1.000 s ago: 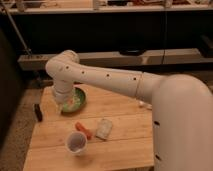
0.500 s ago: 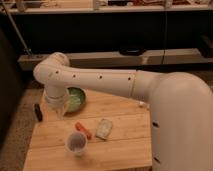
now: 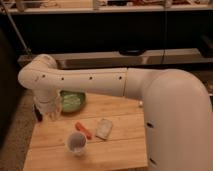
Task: Knock the eraser over
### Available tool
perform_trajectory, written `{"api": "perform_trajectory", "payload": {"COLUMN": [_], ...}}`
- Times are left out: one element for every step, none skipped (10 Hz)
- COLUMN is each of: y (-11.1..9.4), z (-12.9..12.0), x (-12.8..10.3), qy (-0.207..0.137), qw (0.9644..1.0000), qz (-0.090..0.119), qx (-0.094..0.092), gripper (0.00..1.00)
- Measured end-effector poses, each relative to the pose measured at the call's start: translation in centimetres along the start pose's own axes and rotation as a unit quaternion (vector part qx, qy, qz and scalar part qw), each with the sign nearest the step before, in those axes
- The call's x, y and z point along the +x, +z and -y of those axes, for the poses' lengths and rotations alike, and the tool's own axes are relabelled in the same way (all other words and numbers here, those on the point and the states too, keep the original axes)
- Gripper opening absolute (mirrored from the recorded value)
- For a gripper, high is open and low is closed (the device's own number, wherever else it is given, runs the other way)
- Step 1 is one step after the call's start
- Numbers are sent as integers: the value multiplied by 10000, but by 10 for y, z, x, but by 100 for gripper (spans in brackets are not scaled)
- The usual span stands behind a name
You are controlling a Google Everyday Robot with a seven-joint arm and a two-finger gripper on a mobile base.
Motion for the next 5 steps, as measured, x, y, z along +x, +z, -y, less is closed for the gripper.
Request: {"api": "perform_trajectory", "payload": {"y": [3, 5, 6, 5, 4], "z": [11, 18, 25, 32, 37], "x": [5, 10, 11, 7, 6], "qy": [-80, -139, -232, -354, -412], "qw": [10000, 9999, 9997, 9992, 9989], "qz": [16, 27, 57, 98, 115], "qx": [-28, -48, -102, -183, -209], "gripper": [27, 27, 27, 27, 27]}}
